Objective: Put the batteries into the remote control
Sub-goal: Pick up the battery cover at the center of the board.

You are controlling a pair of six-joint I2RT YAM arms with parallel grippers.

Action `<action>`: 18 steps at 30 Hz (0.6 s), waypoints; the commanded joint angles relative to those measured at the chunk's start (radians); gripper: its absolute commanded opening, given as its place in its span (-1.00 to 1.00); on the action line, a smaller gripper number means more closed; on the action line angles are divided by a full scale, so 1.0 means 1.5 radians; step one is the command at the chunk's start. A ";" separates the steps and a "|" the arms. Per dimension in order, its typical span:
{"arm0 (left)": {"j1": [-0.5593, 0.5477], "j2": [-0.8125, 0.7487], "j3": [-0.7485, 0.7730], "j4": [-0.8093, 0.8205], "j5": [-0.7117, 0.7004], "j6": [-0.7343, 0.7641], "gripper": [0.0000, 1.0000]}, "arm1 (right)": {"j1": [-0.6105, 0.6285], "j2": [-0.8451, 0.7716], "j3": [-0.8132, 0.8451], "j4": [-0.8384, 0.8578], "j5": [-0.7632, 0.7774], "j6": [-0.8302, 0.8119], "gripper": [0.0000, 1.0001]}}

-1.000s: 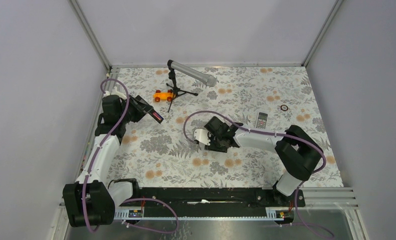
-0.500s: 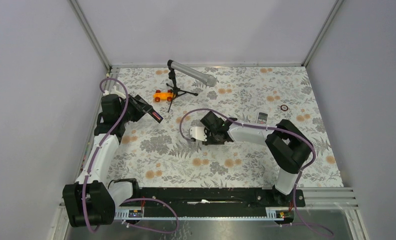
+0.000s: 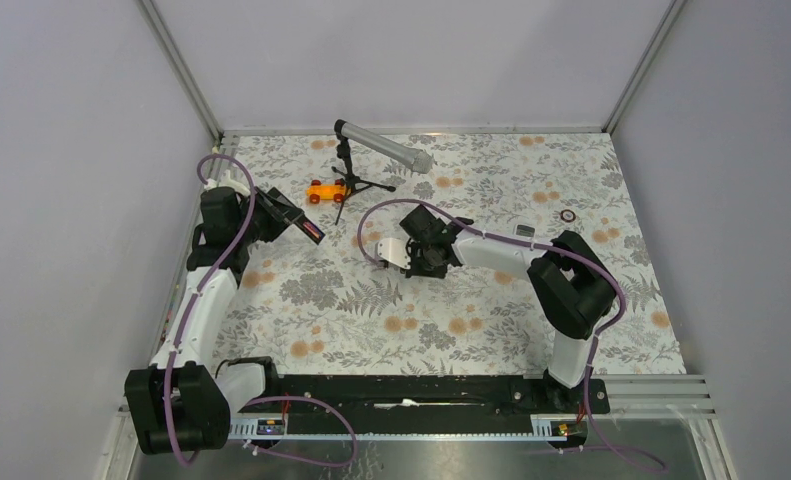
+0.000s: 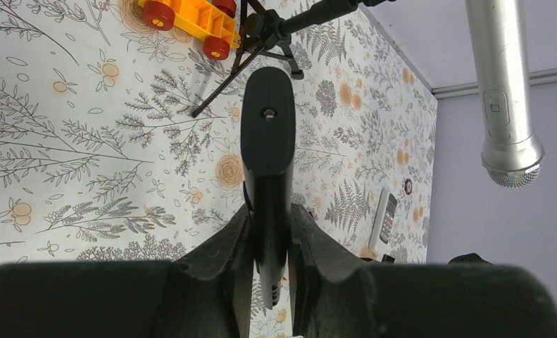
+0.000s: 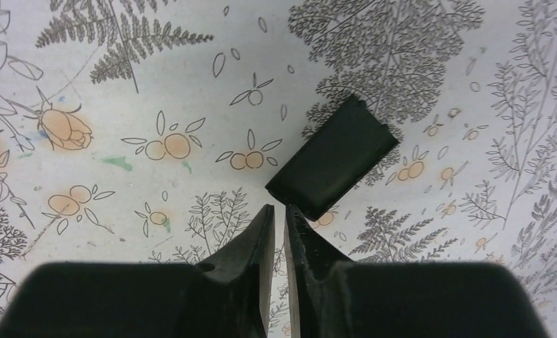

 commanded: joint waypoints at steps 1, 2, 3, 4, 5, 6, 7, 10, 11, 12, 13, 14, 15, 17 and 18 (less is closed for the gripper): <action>0.005 -0.005 0.034 0.026 0.008 0.011 -1.00 | -0.001 -0.031 0.031 -0.012 -0.016 0.004 -0.58; 0.005 -0.005 0.033 0.026 0.008 0.011 -1.00 | 0.000 -0.034 0.034 -0.013 -0.012 -0.001 -0.54; 0.005 -0.004 0.033 0.027 0.008 0.011 -1.00 | -0.001 -0.034 0.036 -0.013 -0.011 -0.006 -0.51; 0.006 -0.004 0.032 0.028 0.008 0.010 -1.00 | -0.001 -0.033 0.035 -0.010 -0.011 -0.011 -0.48; 0.006 -0.003 0.032 0.030 0.009 0.009 -1.00 | -0.001 -0.029 0.035 -0.008 -0.010 -0.015 -0.44; 0.006 -0.003 0.032 0.031 0.009 0.008 -1.00 | -0.001 -0.022 0.037 -0.008 -0.008 -0.017 -0.42; 0.006 -0.003 0.032 0.029 0.008 0.008 -1.00 | -0.001 -0.013 0.040 -0.014 -0.005 -0.022 -0.38; 0.007 -0.005 0.034 0.025 0.007 0.011 -1.00 | -0.001 0.013 0.051 -0.036 0.002 -0.035 -0.30; 0.007 -0.004 0.035 0.023 0.007 0.013 -1.00 | -0.001 0.018 0.052 -0.037 0.005 -0.041 -0.29; 0.007 -0.003 0.036 0.022 0.006 0.013 -1.00 | -0.001 0.024 0.052 -0.034 0.008 -0.044 -0.29; 0.007 -0.003 0.037 0.021 0.007 0.014 -1.00 | -0.002 0.028 0.054 -0.033 0.007 -0.047 -0.29; 0.008 -0.002 0.037 0.020 0.008 0.013 -1.00 | -0.003 0.032 0.056 -0.033 0.005 -0.050 -0.29; 0.008 -0.001 0.038 0.021 0.007 0.013 -1.00 | -0.003 0.037 0.060 -0.033 0.001 -0.052 -0.30; 0.008 0.000 0.040 0.021 0.008 0.013 -1.00 | -0.005 0.044 0.066 -0.043 -0.009 -0.056 -0.31; 0.008 0.002 0.041 0.021 0.009 0.013 -1.00 | -0.004 0.048 0.068 -0.048 -0.013 -0.057 -0.32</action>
